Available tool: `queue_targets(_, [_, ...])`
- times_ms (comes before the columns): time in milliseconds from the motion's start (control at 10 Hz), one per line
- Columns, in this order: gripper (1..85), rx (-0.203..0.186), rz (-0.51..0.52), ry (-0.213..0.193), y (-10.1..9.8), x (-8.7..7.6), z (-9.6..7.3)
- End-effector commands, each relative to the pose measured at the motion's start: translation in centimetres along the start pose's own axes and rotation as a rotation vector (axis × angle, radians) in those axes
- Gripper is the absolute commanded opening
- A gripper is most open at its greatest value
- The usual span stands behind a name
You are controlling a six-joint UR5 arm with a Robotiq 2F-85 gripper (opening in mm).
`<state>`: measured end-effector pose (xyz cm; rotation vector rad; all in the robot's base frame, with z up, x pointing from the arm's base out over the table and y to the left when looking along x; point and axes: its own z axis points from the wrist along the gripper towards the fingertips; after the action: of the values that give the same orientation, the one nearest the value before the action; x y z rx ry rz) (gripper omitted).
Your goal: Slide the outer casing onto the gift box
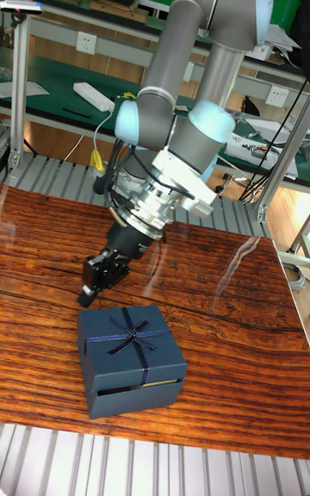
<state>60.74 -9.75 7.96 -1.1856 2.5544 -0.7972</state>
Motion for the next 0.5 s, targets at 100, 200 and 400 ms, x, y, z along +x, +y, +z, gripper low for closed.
queue_targets(100, [1.0,0.018,-0.048,-0.031,-1.5,0.3,1.1])
queue_targets(200, [1.0,0.012,-0.051,-0.039,-1.4,0.2,1.4])
queue_targets(400, [1.0,0.004,-0.060,-0.070,-1.1,0.0,2.2])
